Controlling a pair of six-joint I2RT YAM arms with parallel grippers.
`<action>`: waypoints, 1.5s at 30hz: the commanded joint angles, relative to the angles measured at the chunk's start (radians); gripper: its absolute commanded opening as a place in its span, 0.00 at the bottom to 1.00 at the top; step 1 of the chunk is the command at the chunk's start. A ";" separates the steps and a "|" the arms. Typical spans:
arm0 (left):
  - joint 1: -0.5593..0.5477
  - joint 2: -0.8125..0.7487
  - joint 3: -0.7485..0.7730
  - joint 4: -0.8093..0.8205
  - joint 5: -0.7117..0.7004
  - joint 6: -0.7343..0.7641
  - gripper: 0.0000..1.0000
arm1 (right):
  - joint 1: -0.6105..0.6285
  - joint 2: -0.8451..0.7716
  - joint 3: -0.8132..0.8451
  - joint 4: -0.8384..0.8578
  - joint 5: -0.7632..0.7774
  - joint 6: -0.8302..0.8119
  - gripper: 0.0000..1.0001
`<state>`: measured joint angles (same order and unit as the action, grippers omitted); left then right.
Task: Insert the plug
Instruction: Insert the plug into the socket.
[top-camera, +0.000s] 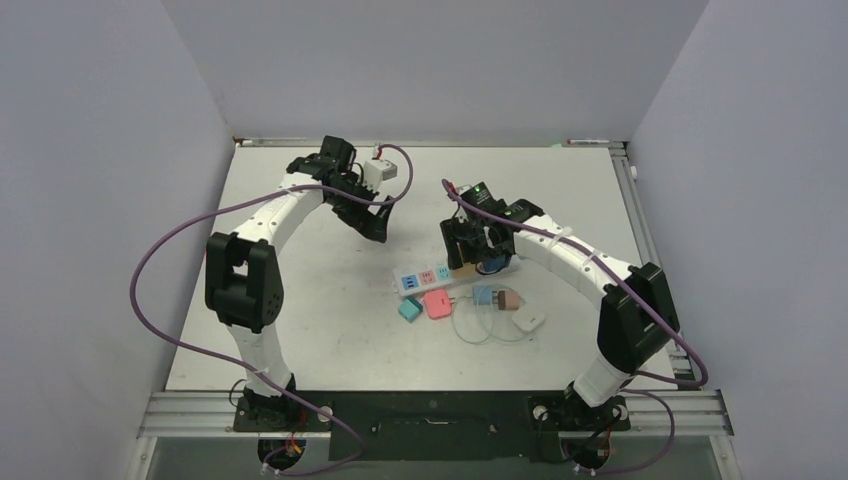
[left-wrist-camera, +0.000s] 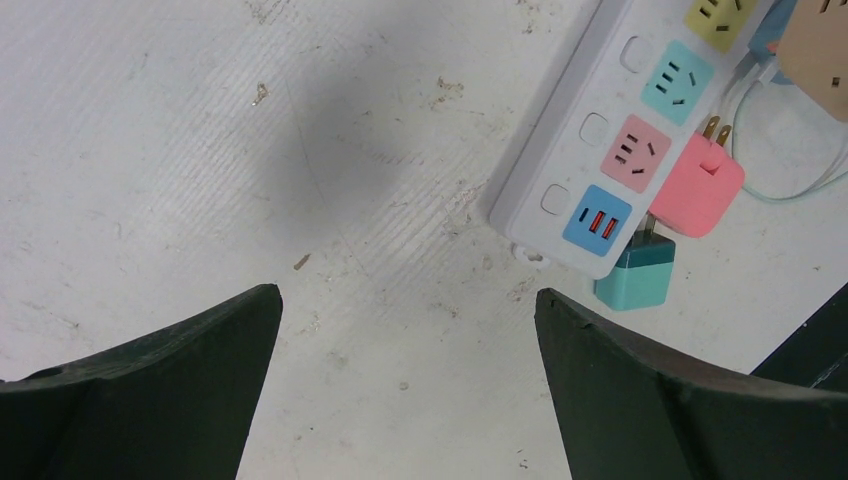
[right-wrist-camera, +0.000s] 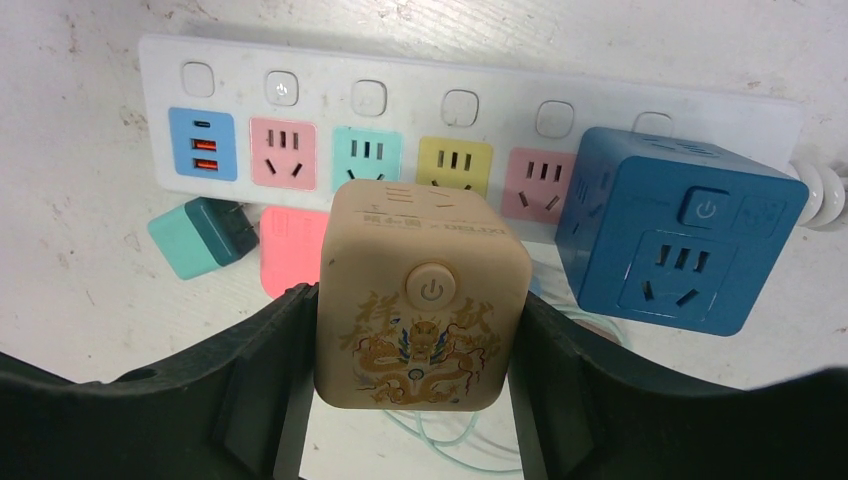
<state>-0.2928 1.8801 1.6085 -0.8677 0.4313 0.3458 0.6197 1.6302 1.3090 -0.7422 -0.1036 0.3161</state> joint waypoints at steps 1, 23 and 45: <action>0.000 -0.021 -0.001 -0.017 -0.008 -0.015 0.96 | 0.006 -0.010 0.049 0.036 0.022 -0.033 0.05; 0.000 -0.025 -0.005 -0.025 -0.012 0.001 0.96 | 0.008 -0.015 -0.016 0.109 0.069 -0.134 0.05; 0.000 -0.027 0.005 -0.045 -0.014 0.000 0.96 | 0.028 0.023 -0.045 0.158 0.101 -0.178 0.05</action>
<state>-0.2928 1.8801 1.5940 -0.9031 0.4213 0.3473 0.6350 1.6348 1.2526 -0.6357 -0.0292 0.1600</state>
